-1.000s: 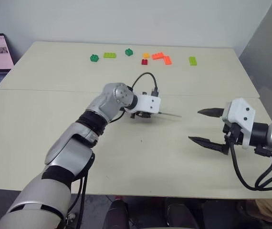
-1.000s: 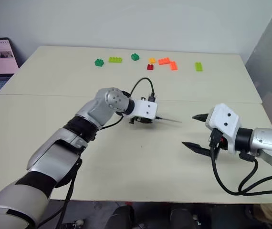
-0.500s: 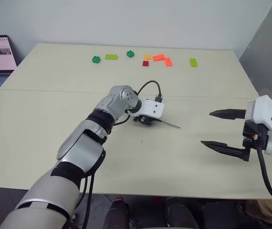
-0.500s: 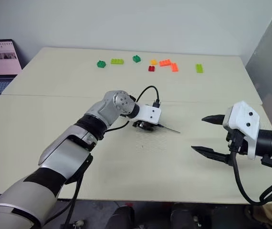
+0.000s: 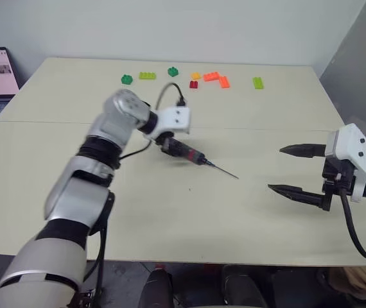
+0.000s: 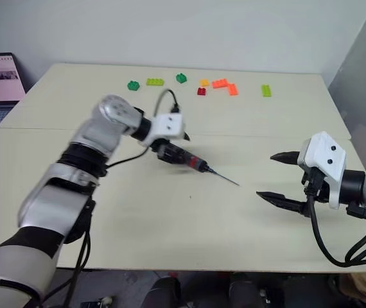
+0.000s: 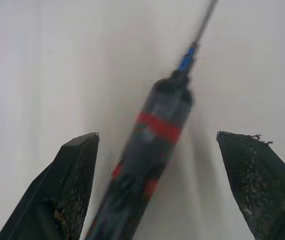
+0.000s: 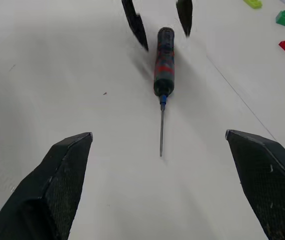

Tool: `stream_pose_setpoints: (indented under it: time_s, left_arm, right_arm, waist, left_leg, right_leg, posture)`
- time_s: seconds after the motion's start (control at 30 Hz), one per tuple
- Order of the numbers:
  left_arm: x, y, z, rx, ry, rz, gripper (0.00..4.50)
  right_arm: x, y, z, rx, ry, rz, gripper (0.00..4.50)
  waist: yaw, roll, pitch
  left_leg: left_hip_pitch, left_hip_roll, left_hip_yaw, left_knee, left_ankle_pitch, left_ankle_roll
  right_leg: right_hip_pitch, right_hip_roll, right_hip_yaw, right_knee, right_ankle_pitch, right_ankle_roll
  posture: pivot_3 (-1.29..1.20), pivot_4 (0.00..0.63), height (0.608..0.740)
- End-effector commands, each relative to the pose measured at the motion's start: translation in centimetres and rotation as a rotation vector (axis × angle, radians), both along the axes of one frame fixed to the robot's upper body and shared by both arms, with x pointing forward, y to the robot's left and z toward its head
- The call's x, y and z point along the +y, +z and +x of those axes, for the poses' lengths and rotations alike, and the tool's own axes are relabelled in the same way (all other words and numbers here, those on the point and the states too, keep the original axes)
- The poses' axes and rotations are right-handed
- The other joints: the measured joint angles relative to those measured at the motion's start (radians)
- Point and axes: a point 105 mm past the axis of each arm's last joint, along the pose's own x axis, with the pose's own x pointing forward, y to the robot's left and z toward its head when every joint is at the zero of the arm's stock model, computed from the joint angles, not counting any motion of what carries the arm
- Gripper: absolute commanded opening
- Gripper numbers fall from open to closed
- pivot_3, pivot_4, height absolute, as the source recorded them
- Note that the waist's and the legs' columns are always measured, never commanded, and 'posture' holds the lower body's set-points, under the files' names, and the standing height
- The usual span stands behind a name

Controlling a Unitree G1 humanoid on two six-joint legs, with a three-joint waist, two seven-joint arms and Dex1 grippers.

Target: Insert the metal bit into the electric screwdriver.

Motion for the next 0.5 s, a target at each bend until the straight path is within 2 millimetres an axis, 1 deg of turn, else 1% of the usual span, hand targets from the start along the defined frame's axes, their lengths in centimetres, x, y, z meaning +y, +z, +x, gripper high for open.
stream_pose_setpoints:
  time_s: [0.03,0.07,0.17,0.2,0.23,0.37,0.5]
  left_arm:
    - [3.8,2.0,-1.8,0.006,0.051,-0.066,3.93]
    - [4.5,1.9,-2.3,0.034,0.071,-0.072,3.93]
    - [8.3,0.9,-3.4,0.049,0.185,-0.060,3.93]
    - [9.6,0.5,-4.1,0.066,0.226,-0.066,3.93]
    - [10.2,0.3,-4.6,0.080,0.251,-0.072,3.93]
    - [11.9,-0.5,-6.4,0.104,0.332,-0.134,3.93]
    - [12.3,-1.5,-7.7,0.139,0.375,-0.204,3.93]
  right_arm:
    - [-0.4,0.6,0.3,-0.070,0.014,-0.028,4.50]
    - [-0.5,0.6,0.3,-0.076,0.014,-0.031,4.50]
    - [-1.2,0.6,0.7,-0.095,0.015,-0.013,4.50]
    - [-1.5,0.4,0.7,-0.093,0.021,-0.012,4.50]
    - [-1.7,0.3,0.6,-0.091,0.026,-0.014,4.50]
    - [-2.4,-0.7,0.4,-0.047,0.054,-0.040,4.50]
    - [-2.5,-1.1,0.6,-0.040,0.079,-0.063,4.50]
  waist:
    - [-0.002,0.000,0.000]
    - [-0.005,0.000,0.000]
    - [-0.007,0.000,0.000]
    - [-0.006,0.000,0.000]
    - [-0.007,0.000,0.000]
    - [0.006,0.000,0.000]
    - [0.004,0.000,0.000]
  left_leg:
    - [0.000,0.000,0.000,0.000,0.000,0.000]
    - [0.001,0.001,0.000,0.000,0.000,0.000]
    - [0.001,0.001,0.000,0.000,0.000,0.000]
    - [0.001,0.001,0.000,0.000,0.000,0.000]
    - [0.001,0.001,0.000,0.001,0.000,0.000]
    - [0.000,0.001,0.000,0.004,0.000,0.000]
    - [0.000,0.001,0.000,0.012,0.000,0.000]
  right_leg:
    - [0.000,0.000,0.000,0.000,0.000,0.000]
    - [0.000,0.000,0.000,0.000,0.000,0.000]
    - [-0.001,0.000,-0.001,0.002,0.000,0.000]
    - [-0.001,0.000,-0.001,0.002,0.000,0.000]
    - [-0.001,0.000,-0.001,0.003,0.000,0.000]
    - [0.000,0.000,-0.002,0.006,0.000,0.000]
    - [0.000,0.000,-0.001,0.013,0.000,0.000]
  posture:
    - [0.00,0.150,0.740]
    - [0.00,0.150,0.740]
    - [0.00,0.150,0.740]
    - [0.00,0.150,0.740]
    - [0.00,0.150,0.740]
    - [0.00,0.150,0.740]
    - [0.00,0.150,0.740]
